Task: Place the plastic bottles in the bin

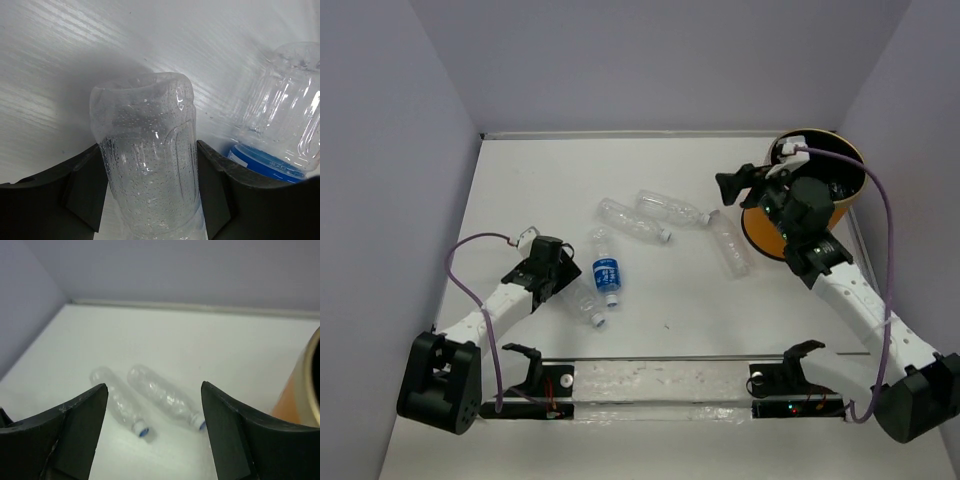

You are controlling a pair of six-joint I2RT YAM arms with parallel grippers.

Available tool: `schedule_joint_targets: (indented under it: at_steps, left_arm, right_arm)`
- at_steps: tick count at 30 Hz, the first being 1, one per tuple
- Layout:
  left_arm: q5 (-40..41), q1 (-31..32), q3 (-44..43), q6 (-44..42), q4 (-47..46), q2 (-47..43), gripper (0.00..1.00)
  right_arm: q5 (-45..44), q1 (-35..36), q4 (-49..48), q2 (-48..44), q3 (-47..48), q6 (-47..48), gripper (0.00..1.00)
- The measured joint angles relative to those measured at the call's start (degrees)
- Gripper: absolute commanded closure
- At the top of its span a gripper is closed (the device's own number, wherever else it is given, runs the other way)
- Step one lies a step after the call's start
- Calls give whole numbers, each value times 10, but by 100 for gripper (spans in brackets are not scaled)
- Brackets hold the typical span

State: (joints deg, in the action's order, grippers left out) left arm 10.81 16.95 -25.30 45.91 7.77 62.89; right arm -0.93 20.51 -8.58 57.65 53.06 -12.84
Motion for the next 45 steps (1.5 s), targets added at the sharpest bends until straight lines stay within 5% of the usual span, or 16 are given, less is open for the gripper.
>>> schedule_joint_targets:
  at_steps: [6,12,17,25,31,38,45]
  left_arm:
    - [2,2,0,-4,9,-30,43]
    - [10,2,-20,-12,62,-151,47]
    - [19,3,-101,-26,94,-234,47]
    - [11,3,-226,-48,105,-214,47]
    - [-8,5,-281,-54,83,-165,47]
    - [-21,35,-346,-57,51,-103,47]
    - [-24,71,-387,-58,17,-71,47]
  right_arm:
    - [1,25,96,89,-64,7,15]
    - [-39,25,143,175,-53,25,11]
    - [-77,25,169,248,-29,30,14]
    - [-107,25,189,301,-21,19,18]
    - [-121,28,196,323,-21,2,48]
    - [-147,44,211,304,-23,-14,60]
    - [-160,55,264,178,-24,-21,65]
